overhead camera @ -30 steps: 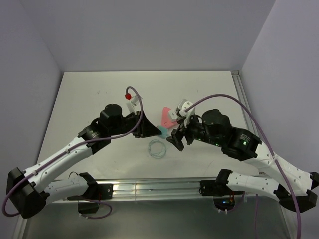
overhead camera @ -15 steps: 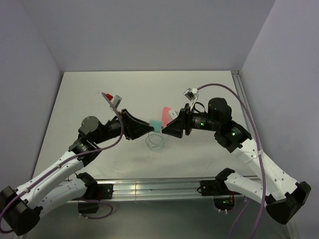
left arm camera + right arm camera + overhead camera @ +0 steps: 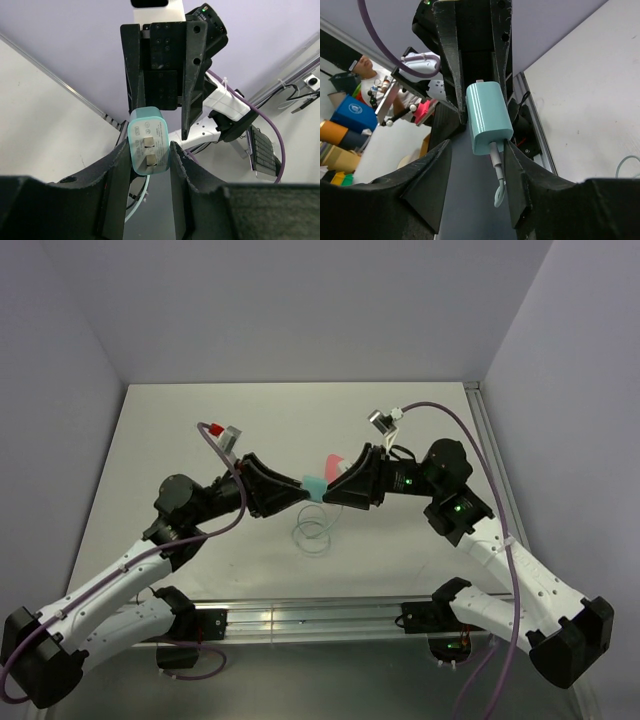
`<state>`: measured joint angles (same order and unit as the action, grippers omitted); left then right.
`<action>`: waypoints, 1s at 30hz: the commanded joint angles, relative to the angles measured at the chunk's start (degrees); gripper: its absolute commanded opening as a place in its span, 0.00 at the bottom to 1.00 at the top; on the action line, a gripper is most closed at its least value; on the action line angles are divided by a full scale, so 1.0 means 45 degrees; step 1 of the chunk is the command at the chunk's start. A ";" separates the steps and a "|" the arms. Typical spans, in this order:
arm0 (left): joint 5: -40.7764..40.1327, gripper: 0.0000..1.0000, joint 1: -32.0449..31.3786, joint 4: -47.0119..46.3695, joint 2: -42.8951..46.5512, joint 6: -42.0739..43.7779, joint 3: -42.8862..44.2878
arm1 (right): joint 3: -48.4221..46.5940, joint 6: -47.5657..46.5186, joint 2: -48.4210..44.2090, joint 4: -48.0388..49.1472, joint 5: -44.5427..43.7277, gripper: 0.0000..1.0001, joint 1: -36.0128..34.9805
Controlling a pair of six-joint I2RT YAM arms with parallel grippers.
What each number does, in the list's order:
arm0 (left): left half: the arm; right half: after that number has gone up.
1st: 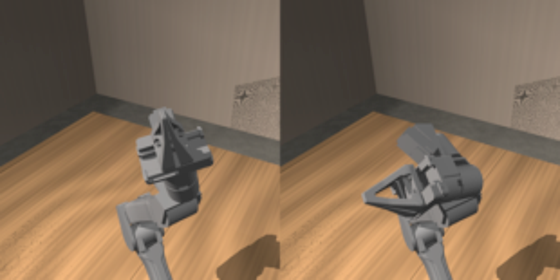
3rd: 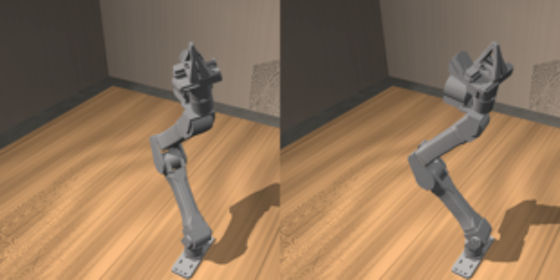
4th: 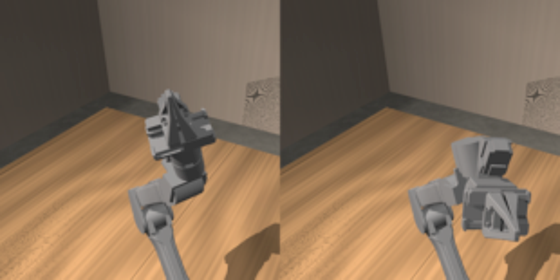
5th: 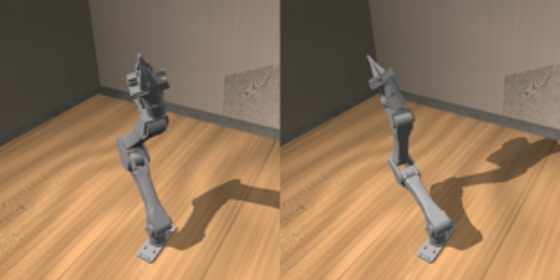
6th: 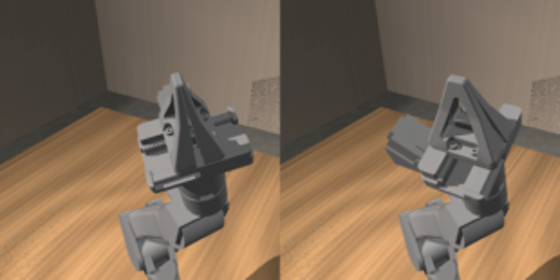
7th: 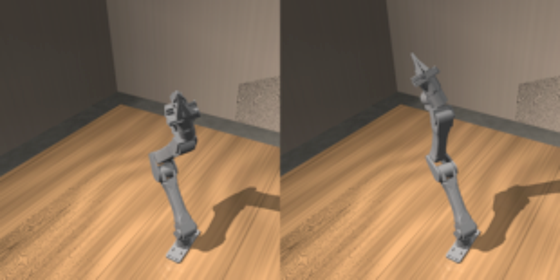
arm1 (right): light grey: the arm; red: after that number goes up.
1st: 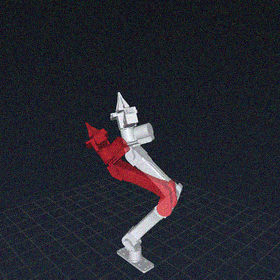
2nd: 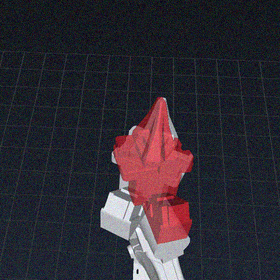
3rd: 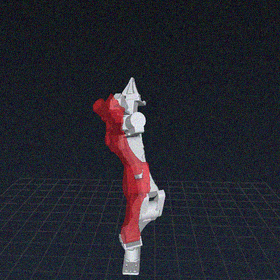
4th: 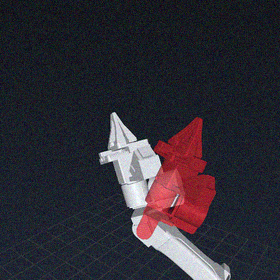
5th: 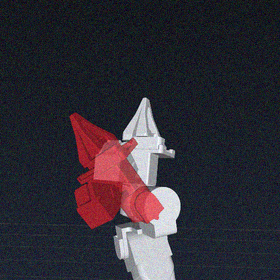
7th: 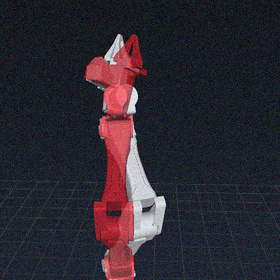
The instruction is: Insert the plug
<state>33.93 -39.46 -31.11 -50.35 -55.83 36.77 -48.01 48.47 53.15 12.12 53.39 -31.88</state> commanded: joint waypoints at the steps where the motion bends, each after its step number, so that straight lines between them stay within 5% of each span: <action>1: 0.0448 0.00 0.0000 -0.1113 -0.0178 -0.0346 0.0226 | 0.0102 0.0693 0.0201 0.1700 0.0460 0.52 -0.0006; 8: 0.0585 0.00 0.0000 -0.1602 -0.0296 -0.0600 0.0207 | -0.0248 0.0364 0.0533 0.1161 0.0286 0.52 -0.0006; 13: 0.0409 0.00 0.0000 -0.1211 -0.0120 -0.0444 0.0226 | -0.0581 -0.0828 0.0280 0.0043 -0.0104 0.64 -0.0006; 30: 0.0428 0.00 -0.0020 -0.2363 -0.0549 -0.1245 -0.0047 | -0.0191 0.0088 0.0514 0.2227 -0.0009 0.50 -0.0006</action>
<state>34.92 -39.35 -36.73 -52.56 -60.10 36.73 -48.01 47.20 54.96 16.43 52.60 -31.64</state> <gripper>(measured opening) 0.373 0.518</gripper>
